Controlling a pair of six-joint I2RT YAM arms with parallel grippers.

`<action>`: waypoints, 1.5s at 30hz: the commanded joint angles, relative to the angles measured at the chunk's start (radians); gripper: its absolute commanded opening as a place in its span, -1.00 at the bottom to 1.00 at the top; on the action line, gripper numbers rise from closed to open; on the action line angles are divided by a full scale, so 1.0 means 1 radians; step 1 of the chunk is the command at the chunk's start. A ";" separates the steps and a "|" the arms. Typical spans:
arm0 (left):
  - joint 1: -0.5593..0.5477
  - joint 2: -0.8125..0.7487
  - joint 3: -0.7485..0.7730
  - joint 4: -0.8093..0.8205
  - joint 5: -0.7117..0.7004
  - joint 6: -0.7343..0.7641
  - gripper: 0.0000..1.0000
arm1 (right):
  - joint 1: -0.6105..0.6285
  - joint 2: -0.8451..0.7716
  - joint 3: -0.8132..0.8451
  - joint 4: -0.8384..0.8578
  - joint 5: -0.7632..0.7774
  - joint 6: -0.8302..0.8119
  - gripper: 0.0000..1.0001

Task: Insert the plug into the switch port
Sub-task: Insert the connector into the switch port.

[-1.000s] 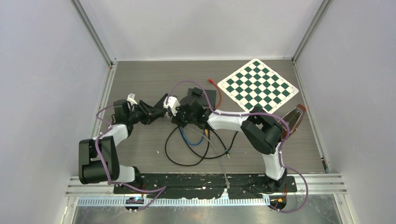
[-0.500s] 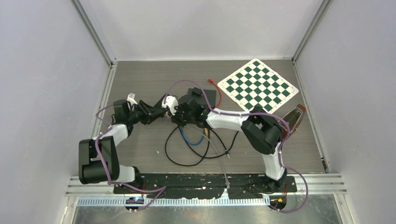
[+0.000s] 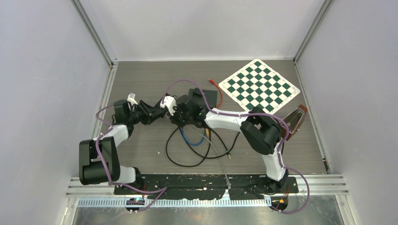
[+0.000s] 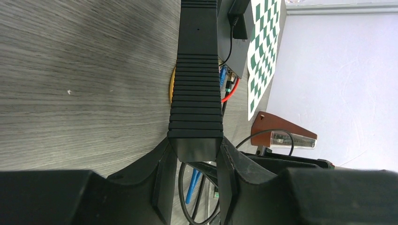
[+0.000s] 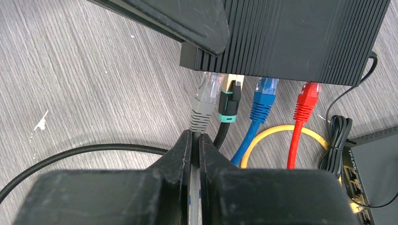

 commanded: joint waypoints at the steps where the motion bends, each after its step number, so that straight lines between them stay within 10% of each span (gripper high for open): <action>1: -0.024 0.002 -0.004 -0.020 0.112 0.014 -1.00 | 0.014 -0.011 0.093 0.168 0.010 -0.001 -0.90; 45: -0.025 0.023 -0.049 0.040 0.179 -0.059 -1.00 | 0.039 0.000 -0.036 0.715 0.122 -0.196 -0.90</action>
